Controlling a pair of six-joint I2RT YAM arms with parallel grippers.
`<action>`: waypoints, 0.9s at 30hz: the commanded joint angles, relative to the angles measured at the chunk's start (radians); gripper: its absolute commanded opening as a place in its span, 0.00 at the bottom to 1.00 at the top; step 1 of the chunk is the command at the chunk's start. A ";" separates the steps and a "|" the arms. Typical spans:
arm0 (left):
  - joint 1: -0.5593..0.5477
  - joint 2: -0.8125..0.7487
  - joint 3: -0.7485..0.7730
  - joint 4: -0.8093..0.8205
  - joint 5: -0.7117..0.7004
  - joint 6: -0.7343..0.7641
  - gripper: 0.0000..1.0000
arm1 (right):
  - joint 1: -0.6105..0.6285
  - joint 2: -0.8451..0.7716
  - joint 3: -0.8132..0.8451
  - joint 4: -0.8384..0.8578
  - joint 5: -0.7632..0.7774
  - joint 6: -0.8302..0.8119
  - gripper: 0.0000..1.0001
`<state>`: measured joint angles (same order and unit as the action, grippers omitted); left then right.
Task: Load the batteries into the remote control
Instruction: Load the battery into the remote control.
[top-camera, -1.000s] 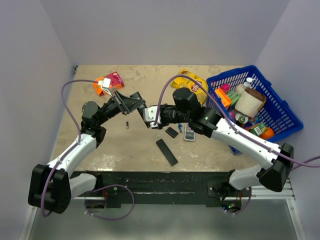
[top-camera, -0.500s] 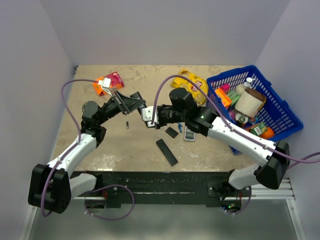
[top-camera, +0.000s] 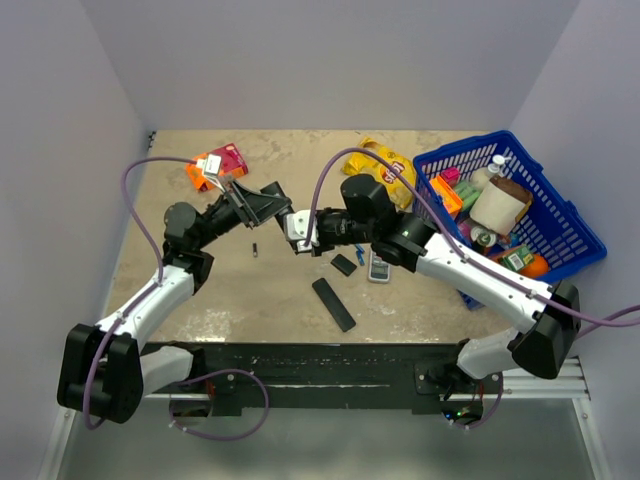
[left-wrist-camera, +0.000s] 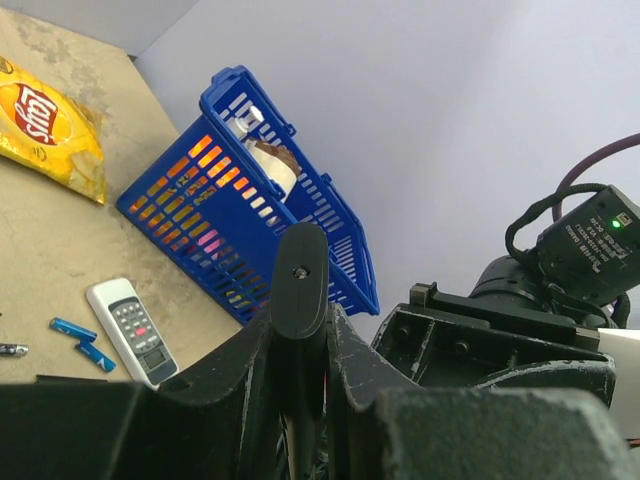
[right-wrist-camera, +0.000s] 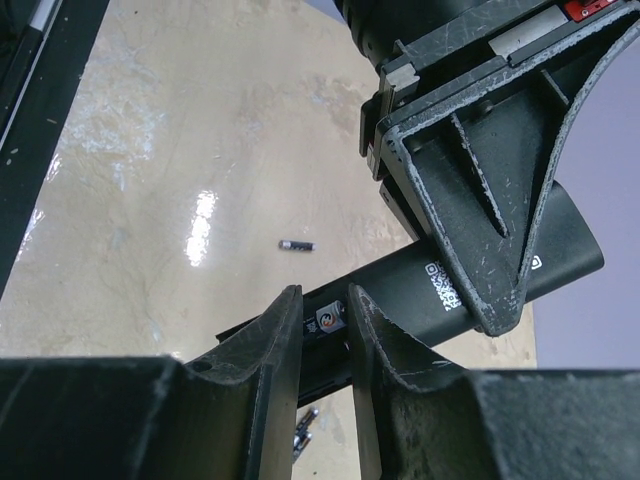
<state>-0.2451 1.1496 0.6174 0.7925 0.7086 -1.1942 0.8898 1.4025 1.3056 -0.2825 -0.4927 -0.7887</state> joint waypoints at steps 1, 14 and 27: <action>-0.006 -0.013 0.039 0.158 -0.012 -0.067 0.00 | -0.002 -0.005 -0.038 -0.026 -0.030 0.037 0.27; -0.006 -0.022 0.038 0.257 -0.080 -0.127 0.00 | -0.003 -0.022 -0.121 -0.031 -0.020 0.072 0.27; -0.006 -0.048 -0.042 0.028 -0.118 0.083 0.00 | -0.003 -0.050 0.047 0.094 0.072 0.348 0.30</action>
<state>-0.2508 1.1305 0.5850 0.8486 0.6281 -1.2057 0.8898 1.3643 1.2469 -0.2035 -0.4835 -0.5884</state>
